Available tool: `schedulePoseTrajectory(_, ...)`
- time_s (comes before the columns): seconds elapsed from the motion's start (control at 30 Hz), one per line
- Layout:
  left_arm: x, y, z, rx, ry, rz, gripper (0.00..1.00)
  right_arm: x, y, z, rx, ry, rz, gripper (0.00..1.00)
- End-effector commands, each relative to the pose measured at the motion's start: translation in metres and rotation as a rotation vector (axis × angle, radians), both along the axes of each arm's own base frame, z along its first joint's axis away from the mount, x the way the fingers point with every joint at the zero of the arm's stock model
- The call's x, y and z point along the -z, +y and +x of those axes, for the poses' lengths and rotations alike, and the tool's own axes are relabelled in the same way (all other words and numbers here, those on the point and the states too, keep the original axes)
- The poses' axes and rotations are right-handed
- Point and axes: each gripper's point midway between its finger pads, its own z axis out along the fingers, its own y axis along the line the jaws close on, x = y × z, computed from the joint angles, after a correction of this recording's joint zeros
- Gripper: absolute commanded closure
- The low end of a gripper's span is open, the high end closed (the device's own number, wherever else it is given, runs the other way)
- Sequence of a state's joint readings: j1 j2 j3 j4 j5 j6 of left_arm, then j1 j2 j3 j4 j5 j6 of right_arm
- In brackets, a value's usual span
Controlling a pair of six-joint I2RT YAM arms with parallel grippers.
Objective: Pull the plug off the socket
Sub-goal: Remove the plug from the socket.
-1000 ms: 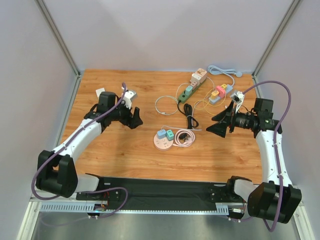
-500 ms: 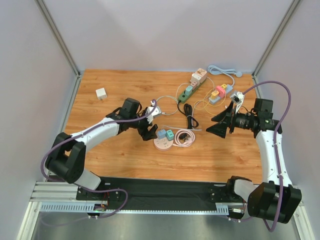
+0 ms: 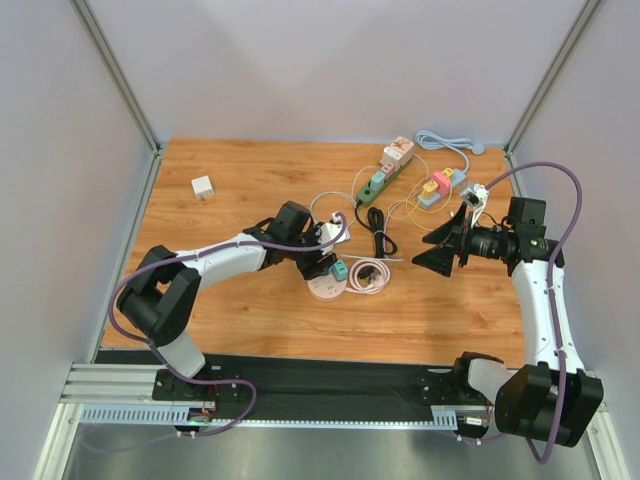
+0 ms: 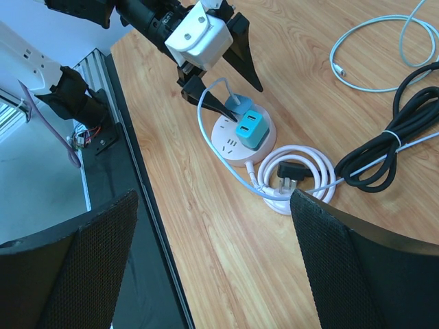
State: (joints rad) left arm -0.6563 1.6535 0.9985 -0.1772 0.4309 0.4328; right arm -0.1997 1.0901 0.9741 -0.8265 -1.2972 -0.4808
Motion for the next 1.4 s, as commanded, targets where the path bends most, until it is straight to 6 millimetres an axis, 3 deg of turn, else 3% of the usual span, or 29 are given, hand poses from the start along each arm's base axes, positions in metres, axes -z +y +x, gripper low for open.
schedulePoseTrajectory(0.0,-0.015,-0.016,0.019,0.020,-0.112,-0.008,0.34,-0.017,0.001,-0.001,-0.025,-0.087,0.003,0.07)
schedulePoseTrajectory(0.17,-0.010,-0.022,0.014,0.047,-0.113,0.009,0.42,-0.017,0.001,-0.002,-0.026,-0.089,0.004,0.07)
schedulePoseTrajectory(0.27,-0.003,-0.026,0.007,0.074,-0.086,0.027,0.52,-0.018,0.001,-0.001,-0.028,-0.089,0.005,0.07)
schedulePoseTrajectory(0.37,0.001,-0.026,0.004,0.083,-0.061,0.046,0.78,-0.017,0.001,-0.001,-0.027,-0.090,0.003,0.07)
schedulePoseTrajectory(0.47,0.002,-0.026,0.001,0.087,-0.046,0.047,0.89,-0.017,0.001,-0.001,-0.027,-0.085,0.004,0.07)
schedulePoseTrajectory(0.5,0.000,-0.027,0.001,0.079,-0.034,0.044,1.00,-0.017,0.001,-0.001,-0.027,-0.087,0.004,0.07)
schedulePoseTrajectory(0.67,-0.024,-0.032,0.010,-0.068,0.021,-0.013,1.00,-0.015,0.002,-0.001,-0.029,-0.067,0.013,0.07)
schedulePoseTrajectory(0.87,-0.076,-0.051,0.020,-0.290,0.102,-0.256,1.00,-0.008,0.013,-0.004,-0.083,-0.008,0.058,0.09)
schedulePoseTrajectory(1.07,-0.089,-0.060,0.019,-0.483,0.275,-0.413,1.00,0.006,0.038,-0.009,-0.165,0.062,0.060,0.09)
schedulePoseTrajectory(1.23,-0.095,-0.070,0.015,-0.517,0.376,-0.484,1.00,0.023,0.061,-0.020,-0.259,0.104,0.033,0.10)
schedulePoseTrajectory(1.37,-0.098,-0.078,0.010,-0.482,0.431,-0.464,1.00,0.043,0.070,-0.026,-0.328,0.024,-0.116,0.10)
